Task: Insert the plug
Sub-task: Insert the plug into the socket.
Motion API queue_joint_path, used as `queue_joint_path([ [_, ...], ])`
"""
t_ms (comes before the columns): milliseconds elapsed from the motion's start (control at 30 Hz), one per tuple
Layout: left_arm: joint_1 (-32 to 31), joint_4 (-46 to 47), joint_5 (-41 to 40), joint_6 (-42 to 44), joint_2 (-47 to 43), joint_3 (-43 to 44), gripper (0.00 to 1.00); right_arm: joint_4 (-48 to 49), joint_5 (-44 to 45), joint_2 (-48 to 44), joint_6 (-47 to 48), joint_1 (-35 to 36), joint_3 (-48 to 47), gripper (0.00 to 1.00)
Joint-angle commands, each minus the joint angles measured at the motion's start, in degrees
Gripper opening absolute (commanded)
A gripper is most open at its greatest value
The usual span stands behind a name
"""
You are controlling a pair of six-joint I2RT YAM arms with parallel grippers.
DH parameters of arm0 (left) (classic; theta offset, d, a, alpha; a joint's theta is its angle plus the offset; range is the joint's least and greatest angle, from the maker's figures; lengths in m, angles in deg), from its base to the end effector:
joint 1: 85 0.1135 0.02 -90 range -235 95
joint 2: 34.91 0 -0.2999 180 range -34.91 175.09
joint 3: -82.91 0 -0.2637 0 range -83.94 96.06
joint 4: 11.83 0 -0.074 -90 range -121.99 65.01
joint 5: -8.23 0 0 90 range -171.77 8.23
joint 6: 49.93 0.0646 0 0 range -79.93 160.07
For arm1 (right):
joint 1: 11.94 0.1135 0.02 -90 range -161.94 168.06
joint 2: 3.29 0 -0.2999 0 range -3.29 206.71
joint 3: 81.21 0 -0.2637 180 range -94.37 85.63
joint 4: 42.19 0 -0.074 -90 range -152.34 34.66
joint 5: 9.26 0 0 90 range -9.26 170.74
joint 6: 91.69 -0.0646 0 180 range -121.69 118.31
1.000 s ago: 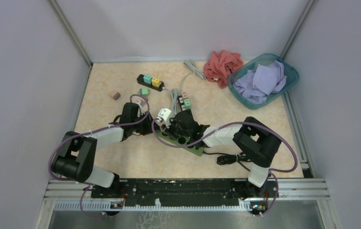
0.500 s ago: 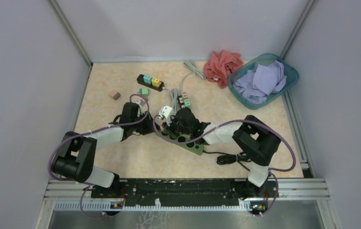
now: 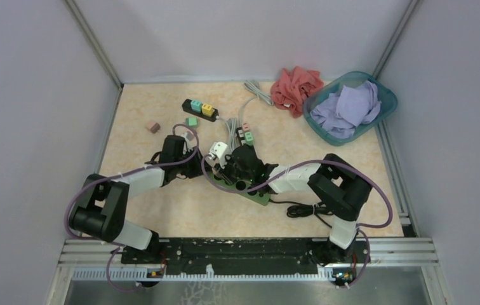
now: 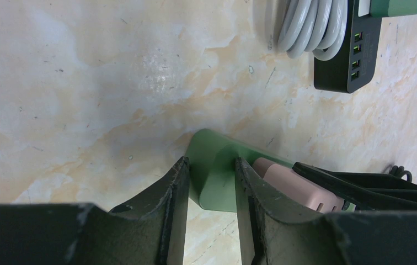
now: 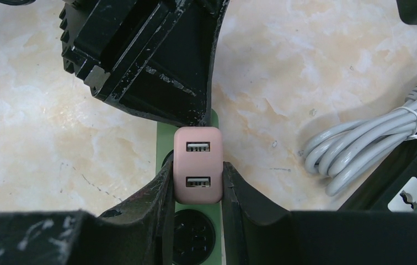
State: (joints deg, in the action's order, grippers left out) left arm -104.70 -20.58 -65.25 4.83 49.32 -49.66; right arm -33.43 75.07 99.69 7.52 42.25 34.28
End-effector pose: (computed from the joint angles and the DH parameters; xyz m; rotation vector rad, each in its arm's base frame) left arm 0.2727 -0.1171 0.1569 -0.1886 2.4650 -0.7830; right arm 0.2370 0.3394 0.1732 -1.1760 1.7870 0.5729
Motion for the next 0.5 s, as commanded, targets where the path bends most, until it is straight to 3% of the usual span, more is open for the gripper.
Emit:
queue_joint_path([
  [0, -1.82, -3.14, 2.33, 0.41, 2.29, -0.16, 0.39, -17.58, -1.71, 3.63, -1.92, 0.92, 5.08, 0.06],
  [133, -3.29, -2.89, 2.40, 0.03, 2.26, 0.13, 0.39, -18.36, -0.30, 0.50, -2.94, 0.64, 4.52, 0.12],
  [467, -6.21, -2.57, 2.65, -0.44, 3.53, 1.14, 0.39, -19.59, 1.99, -0.47, -3.47, -0.96, 5.50, 0.13],
])
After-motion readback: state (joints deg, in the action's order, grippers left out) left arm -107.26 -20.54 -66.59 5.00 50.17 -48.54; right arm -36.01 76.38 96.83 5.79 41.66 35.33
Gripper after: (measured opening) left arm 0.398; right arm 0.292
